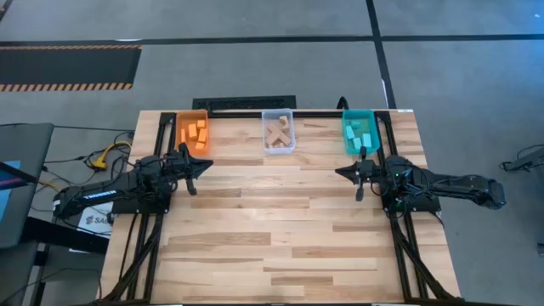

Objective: Sort & place blocks by color
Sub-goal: Return to Home Position

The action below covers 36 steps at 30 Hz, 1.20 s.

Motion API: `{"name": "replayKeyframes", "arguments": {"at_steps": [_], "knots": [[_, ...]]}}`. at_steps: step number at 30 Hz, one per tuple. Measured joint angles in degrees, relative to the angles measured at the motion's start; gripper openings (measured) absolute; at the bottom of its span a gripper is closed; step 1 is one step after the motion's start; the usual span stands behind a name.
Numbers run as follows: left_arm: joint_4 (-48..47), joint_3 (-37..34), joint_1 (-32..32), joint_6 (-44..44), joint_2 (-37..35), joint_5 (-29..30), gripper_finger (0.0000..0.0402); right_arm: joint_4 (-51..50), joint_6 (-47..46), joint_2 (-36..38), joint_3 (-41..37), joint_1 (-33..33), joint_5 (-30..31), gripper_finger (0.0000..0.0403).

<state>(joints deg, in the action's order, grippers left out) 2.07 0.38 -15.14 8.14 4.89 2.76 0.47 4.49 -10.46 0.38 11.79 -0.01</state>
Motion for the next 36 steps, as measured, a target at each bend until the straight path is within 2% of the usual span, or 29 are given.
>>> {"name": "replayKeyframes", "arguments": {"at_steps": [36], "knots": [[0.0, 0.0, 0.0, 0.0, 0.0, 0.0, 0.0000, 0.0, 0.0, 0.0, 0.0, 0.0, 0.0, 0.0033]]}}
